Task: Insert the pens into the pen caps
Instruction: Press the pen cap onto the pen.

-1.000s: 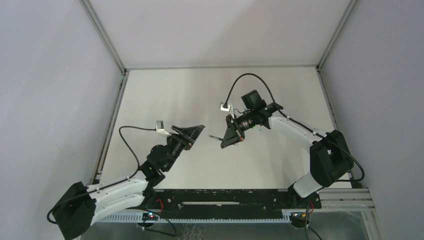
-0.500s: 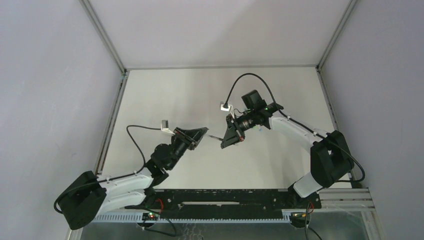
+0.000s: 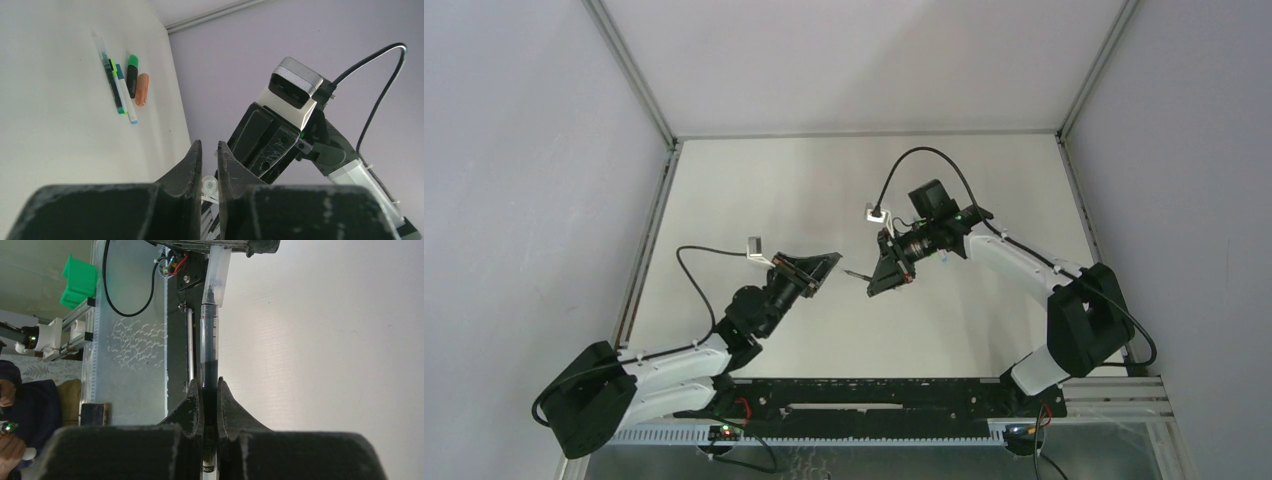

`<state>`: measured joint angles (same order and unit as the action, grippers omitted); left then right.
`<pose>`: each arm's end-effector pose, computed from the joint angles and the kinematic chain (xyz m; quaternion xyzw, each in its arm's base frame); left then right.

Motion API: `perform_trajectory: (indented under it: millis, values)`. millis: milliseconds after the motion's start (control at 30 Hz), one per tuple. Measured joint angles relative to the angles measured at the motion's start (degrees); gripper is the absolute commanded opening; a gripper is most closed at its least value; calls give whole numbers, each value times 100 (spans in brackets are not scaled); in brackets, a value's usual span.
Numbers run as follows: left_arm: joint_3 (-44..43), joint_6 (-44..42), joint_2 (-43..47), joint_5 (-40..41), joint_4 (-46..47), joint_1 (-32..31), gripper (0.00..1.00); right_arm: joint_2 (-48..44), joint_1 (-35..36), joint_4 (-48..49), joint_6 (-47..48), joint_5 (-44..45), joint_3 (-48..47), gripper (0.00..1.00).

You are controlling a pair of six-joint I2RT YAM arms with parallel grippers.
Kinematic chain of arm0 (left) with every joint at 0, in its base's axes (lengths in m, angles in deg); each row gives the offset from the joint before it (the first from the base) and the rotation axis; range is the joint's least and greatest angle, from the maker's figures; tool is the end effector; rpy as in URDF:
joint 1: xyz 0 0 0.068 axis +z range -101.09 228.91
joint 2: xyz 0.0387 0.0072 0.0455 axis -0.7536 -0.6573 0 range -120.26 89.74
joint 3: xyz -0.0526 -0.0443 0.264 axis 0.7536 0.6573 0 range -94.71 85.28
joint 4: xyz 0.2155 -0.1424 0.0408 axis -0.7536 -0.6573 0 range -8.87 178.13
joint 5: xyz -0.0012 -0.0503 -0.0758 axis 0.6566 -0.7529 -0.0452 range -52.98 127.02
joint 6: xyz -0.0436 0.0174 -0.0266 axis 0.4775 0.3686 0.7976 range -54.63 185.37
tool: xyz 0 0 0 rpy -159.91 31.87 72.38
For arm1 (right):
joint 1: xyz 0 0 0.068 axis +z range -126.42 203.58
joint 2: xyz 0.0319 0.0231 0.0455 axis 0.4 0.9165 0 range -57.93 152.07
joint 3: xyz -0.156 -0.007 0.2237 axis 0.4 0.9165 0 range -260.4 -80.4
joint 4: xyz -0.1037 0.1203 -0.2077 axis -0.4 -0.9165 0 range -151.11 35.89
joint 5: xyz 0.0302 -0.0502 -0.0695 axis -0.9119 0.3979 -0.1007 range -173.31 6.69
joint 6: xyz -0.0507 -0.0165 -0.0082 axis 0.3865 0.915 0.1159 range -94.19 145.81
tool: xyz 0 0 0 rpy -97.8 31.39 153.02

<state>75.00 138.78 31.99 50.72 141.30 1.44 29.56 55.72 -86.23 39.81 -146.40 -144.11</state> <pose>0.1395 -0.1396 0.2076 -0.2357 0.6294 -0.6008 0.4328 0.2434 0.1904 0.2587 -0.4605 0.6895 0.5333 0.1679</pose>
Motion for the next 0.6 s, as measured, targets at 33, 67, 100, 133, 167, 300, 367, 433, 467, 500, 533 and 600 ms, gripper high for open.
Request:
perform_trajectory:
  millis: [33,67,100,133,167,300,367,433,467,500,533,600]
  values:
    - [-11,-50,-2,-4,-17,2,0,-4,20,-7,22,31,0,0]
    - [-15,-107,-2,-7,-28,2,0,-11,37,-15,48,103,0,0]
    - [-20,-153,-2,-11,-42,2,0,-20,52,-20,50,116,0,0]
    - [-28,-208,0,-13,-57,2,0,-31,63,-28,70,155,0,0]
    - [-31,-273,4,-13,-59,2,0,-44,72,-31,87,199,0,0]
    - [-35,-525,114,-22,-111,2,0,-63,105,-28,129,275,0,0]
    - [-35,-643,208,-37,-168,0,0,-70,122,-24,151,271,0,0]
    - [-35,-721,282,-44,-210,0,0,-81,127,-20,166,258,0,0]
    - [-35,-765,315,-44,-227,0,0,-85,127,-20,177,256,0,0]
    - [-35,-787,352,-57,-229,0,0,-90,127,-22,179,267,0,0]
    - [-35,-809,385,-70,-216,0,0,-90,125,-24,184,262,0,0]
    - [-35,-855,435,-83,-223,-4,0,-94,122,-24,205,245,0,0]
